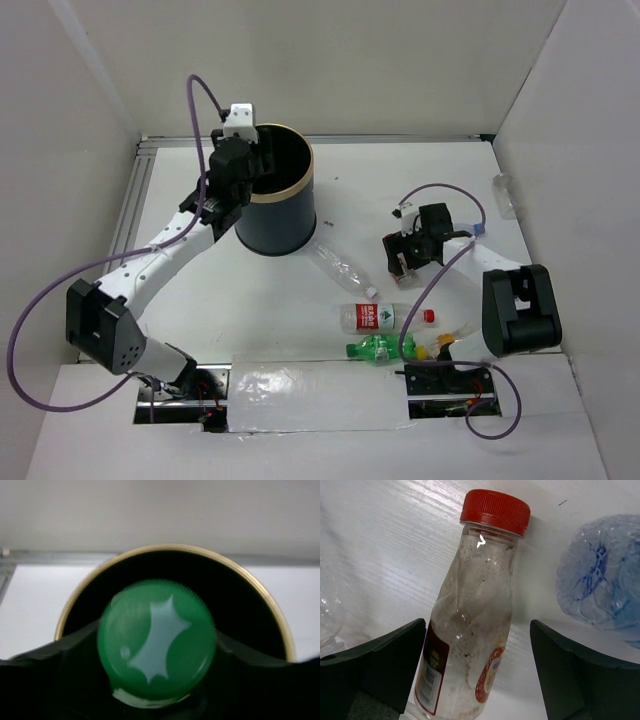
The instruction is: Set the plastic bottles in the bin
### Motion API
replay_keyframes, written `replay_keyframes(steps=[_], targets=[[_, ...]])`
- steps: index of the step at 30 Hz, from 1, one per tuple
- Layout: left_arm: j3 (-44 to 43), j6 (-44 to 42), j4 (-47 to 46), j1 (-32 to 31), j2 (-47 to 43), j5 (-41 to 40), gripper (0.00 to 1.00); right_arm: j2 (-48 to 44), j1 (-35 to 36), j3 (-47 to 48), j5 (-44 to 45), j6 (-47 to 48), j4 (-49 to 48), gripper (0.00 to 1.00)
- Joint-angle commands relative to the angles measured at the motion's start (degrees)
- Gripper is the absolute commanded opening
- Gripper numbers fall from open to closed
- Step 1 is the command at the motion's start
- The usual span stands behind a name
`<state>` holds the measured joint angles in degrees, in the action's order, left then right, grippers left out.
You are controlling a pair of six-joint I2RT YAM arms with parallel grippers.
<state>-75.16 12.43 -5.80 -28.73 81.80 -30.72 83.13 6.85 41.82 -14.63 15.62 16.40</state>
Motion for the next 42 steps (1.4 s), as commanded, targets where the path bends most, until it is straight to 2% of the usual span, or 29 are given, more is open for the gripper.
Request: replay_keyframes(steps=[1,2,4,7,8,9,11,12,13,14,15,18,19,20,22,23,26,28,30,31,34,35,36,37,40,42], targets=[[0.88,1.90,1.14,1.40,-0.06,2.59,0.86,2.73,1.23,2.39,4.09,-1.55,-4.01,0.90],[1.41,1.90,1.75,0.70,-1.02,3.47,0.99,3.87,1.84,2.39,4.09,-1.55,-4.53,0.84],[1.41,0.86,1.76,-0.88,-2.69,3.47,1.00,4.66,2.63,2.39,3.56,-1.55,-4.54,0.82],[0.72,-1.44,3.59,-7.11,-7.17,2.33,1.00,4.67,3.17,2.39,2.86,-1.55,-4.54,0.61],[0.71,-0.83,4.74,-8.96,-8.40,2.33,1.00,4.67,3.17,2.39,1.99,-0.86,-3.84,0.42],[0.71,0.66,5.97,-10.89,-10.85,2.33,1.00,3.71,3.17,3.43,1.02,-0.16,-3.14,0.31],[2.20,5.74,10.69,-16.69,-13.23,2.33,0.98,-0.15,2.65,5.19,-2.40,2.47,0.54,0.18],[3.60,12.47,11.94,-18.36,-14.29,2.33,0.94,-1.90,2.64,8.68,-6.59,3.45,2.21,0.13],[7.35,16.54,13.17,-21.51,-16.21,2.33,0.88,-5.23,2.12,10.98,-8.55,4.33,4.93,0.01],[9.65,20.75,14.06,-22.85,-16.93,2.94,0.81,-6.74,2.11,13.61,-10.14,4.86,4.95,0.00],[12.03,28.71,14.59,-24.17,-17.46,2.95,0.66,-7.89,2.11,16.33,-11.46,4.86,4.95,0.00],[21.17,38.34,14.59,-27.26,-17.46,2.95,0.50,-8.69,2.11,26.79,-15.59,2.77,-1.18,0.00],[23.28,44.47,13.03,-27.78,-16.85,4.08,0.52,-7.73,3.59,31.87,-17.34,1.80,-3.03,0.00],[27.74,46.18,10.49,-27.78,-16.85,5.13,0.55,-4.50,4.39,34.79,-18.32,0.74,-5.31,0.00],[31.46,49.60,5.21,-27.78,-14.75,8.21,0.68,-0.27,6.58,40.68,-20.25,-1.28,-5.94,0.00],[32.95,49.62,1.45,-27.17,-13.87,8.92,0.81,4.10,9.38,46.45,-20.78,-2.07,-6.47,0.00],[32.45,51.12,-0.95,-26.64,-9.57,10.50,0.94,12.80,15.02,55.98,-21.49,-5.67,-8.05,0.00],[31.47,53.66,-1.57,-26.12,-6.76,11.03,0.98,17.22,17.83,62.55,-21.49,-6.21,-7.44,0.02],[30.95,55.41,-4.11,-26.11,-5.17,11.03,0.98,21.61,21.52,64.69,-22.10,-7.96,-9.27,0.04],[30.95,59.60,-4.13,-26.11,-4.38,11.03,1.00,22.59,22.84,65.48,-21.32,-7.97,-9.98,0.06],[28.41,66.12,-0.55,-25.41,-0.69,10.42,1.00,26.54,27.07,68.21,-19.91,-7.36,-9.99,0.26],[27.61,69.80,0.26,-25.41,0.28,10.42,1.00,27.34,27.60,69.00,-19.39,-7.36,-9.99,0.38],[24.73,73.15,2.35,-25.41,2.29,9.20,1.00,28.04,27.60,69.01,-18.68,-7.96,-9.38,0.76],[24.71,73.18,4.38,-25.41,3.53,8.49,1.00,28.05,27.60,69.01,-18.68,-7.97,-9.37,0.76],[18.39,79.75,10.79,-25.94,9.84,7.78,1.00,24.72,24.71,67.17,-18.68,-8.59,-8.76,1.00],[14.36,81.18,13.87,-25.94,13.19,7.78,1.00,22.70,19.99,65.59,-18.68,-9.29,-6.92,1.00]])
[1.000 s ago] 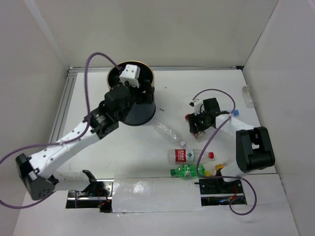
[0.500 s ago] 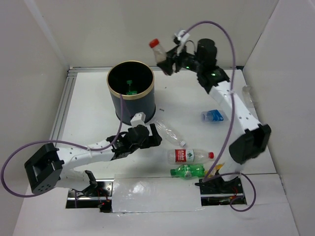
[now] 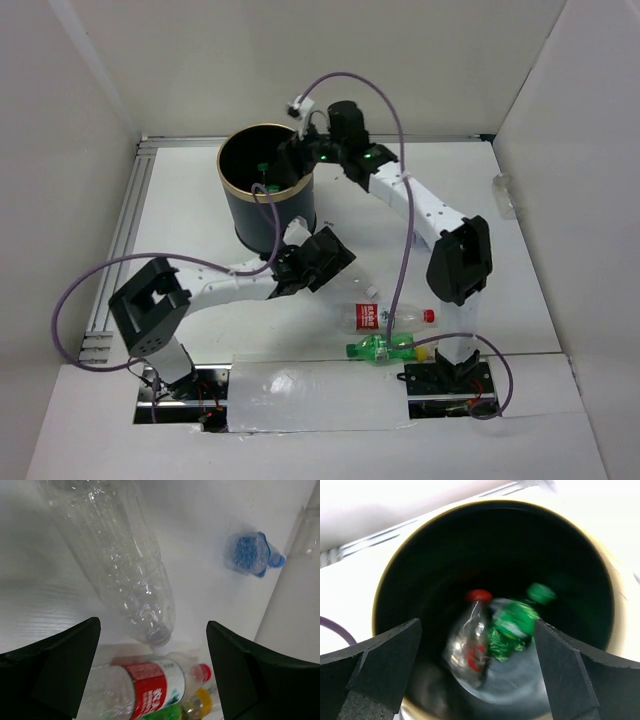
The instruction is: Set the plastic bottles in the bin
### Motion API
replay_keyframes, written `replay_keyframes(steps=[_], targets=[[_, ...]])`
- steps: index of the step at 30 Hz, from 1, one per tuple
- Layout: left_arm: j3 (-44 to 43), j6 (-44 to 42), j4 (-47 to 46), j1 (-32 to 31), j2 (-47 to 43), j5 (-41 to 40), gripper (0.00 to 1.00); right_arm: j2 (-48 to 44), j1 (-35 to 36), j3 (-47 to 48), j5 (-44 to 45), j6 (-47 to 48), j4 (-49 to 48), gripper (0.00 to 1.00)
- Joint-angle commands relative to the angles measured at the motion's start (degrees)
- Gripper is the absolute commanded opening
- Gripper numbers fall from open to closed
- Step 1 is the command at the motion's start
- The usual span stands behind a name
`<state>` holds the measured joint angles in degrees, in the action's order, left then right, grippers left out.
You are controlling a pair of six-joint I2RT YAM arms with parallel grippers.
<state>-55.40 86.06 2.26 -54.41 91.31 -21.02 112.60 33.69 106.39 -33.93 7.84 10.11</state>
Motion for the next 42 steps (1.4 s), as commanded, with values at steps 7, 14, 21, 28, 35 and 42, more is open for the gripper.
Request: replay_keyframes(steps=[7,14,21,28,35,42], targets=[[-20.52,8.07,20.31,0.27,20.30,0.71,1.00,-19.33,-26.79,-16.62,-3.68,0.77,8.86,1.00],[-22.39,-2.34,18.16,-0.42,23.13,0.11,0.39,-30.59,-48.70,-38.87,-7.44,9.10,15.18,1.00],[-35.46,-29.41,10.94,-2.45,15.24,-1.57,0.11,-33.14,-59.52,-48.20,-12.73,34.54,25.04,0.18],[-47.52,-63.77,6.36,-1.58,7.23,-10.70,0.09,-32.18,-63.84,-49.88,-20.90,81.33,43.56,0.74],[-37.60,-72.53,4.76,10.10,-2.01,-24.32,0.17,-29.02,-63.14,-48.39,-20.91,95.17,44.30,1.00],[-27.31,-70.34,5.37,20.83,-3.43,-22.76,0.66,-25.58,-58.66,-44.43,-17.33,94.56,40.96,1.00]])
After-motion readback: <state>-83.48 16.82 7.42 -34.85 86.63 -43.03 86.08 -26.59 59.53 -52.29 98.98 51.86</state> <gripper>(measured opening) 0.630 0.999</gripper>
